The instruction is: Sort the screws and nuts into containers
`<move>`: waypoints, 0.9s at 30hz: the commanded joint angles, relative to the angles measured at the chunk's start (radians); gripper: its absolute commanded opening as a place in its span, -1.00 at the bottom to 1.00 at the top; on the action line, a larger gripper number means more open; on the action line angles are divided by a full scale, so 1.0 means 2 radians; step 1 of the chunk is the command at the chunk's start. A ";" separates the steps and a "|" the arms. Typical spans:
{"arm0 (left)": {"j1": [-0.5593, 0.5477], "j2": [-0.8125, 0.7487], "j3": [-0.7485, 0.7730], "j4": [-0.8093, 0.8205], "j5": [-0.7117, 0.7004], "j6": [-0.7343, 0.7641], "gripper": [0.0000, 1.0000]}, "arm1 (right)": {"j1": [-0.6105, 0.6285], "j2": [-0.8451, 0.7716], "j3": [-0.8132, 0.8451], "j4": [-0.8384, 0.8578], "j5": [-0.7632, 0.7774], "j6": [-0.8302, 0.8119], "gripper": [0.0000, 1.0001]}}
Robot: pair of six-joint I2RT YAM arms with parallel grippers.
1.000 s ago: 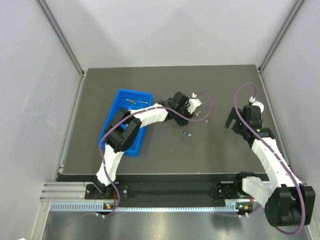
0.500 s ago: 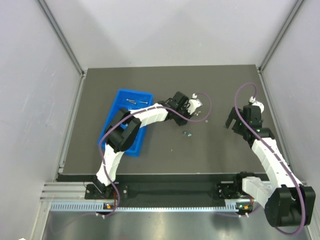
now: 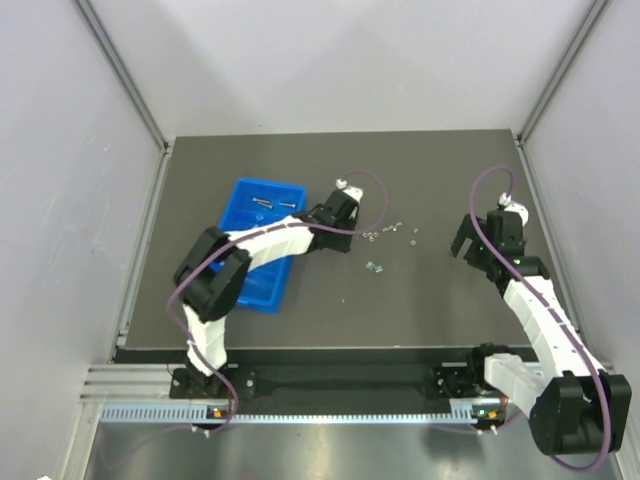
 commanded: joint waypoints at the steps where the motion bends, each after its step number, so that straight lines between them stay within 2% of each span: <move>1: 0.015 -0.116 -0.027 0.024 -0.083 -0.096 -0.72 | -0.001 -0.007 0.011 0.002 -0.003 0.003 0.99; 6: 0.072 -0.219 -0.071 0.009 -0.127 -0.147 -0.71 | -0.002 -0.006 0.009 0.008 -0.009 0.004 0.99; 10: 0.133 -0.294 -0.120 0.002 -0.170 -0.144 -0.68 | -0.002 -0.004 0.007 0.012 -0.015 0.004 0.99; 13: 0.170 -0.315 -0.143 -0.005 -0.172 -0.140 -0.67 | -0.002 -0.003 0.008 0.013 -0.017 0.003 0.99; 19: 0.217 -0.300 -0.180 0.013 -0.174 -0.145 -0.64 | -0.002 -0.003 0.008 0.014 -0.019 0.001 0.99; 25: 0.225 -0.248 -0.175 0.040 -0.171 -0.137 -0.63 | -0.002 -0.006 0.005 0.012 -0.015 0.001 0.99; 27: 0.225 -0.233 -0.170 0.043 -0.169 -0.135 -0.55 | -0.002 -0.007 0.004 0.012 -0.013 0.004 0.99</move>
